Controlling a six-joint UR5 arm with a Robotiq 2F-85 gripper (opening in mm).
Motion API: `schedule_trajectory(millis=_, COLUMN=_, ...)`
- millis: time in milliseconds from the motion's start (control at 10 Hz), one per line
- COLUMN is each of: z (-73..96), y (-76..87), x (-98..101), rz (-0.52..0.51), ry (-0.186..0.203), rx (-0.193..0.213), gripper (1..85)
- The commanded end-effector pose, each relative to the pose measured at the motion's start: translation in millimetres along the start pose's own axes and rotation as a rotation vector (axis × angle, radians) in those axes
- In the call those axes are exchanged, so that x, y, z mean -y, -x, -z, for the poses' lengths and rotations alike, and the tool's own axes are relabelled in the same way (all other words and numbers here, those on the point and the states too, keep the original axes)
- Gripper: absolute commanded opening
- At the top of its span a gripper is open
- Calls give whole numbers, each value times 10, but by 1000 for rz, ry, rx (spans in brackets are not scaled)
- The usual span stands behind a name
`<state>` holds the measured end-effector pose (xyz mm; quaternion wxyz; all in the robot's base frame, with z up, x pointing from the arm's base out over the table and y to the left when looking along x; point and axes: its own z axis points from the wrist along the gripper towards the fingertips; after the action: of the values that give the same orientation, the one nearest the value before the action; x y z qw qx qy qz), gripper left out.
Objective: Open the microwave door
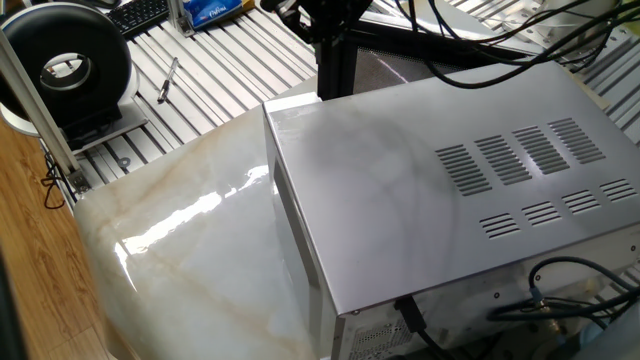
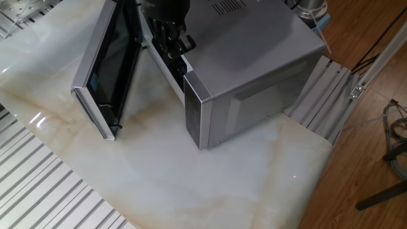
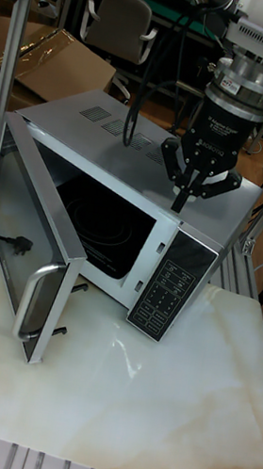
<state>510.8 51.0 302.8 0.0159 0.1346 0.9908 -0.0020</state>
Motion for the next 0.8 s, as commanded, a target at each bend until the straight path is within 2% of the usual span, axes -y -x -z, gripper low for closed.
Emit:
schedule_trajectory(millis=0, z=29, y=-43, x=-38, rz=-12, ry=10, rx=-9, gripper=17)
schedule_trajectory(millis=400, z=24, y=-49, x=1, rz=-12, ry=22, rx=-1, gripper=17)
schedule_trajectory(millis=700, z=16, y=-34, x=4, rz=-7, ry=16, rx=2, gripper=17)
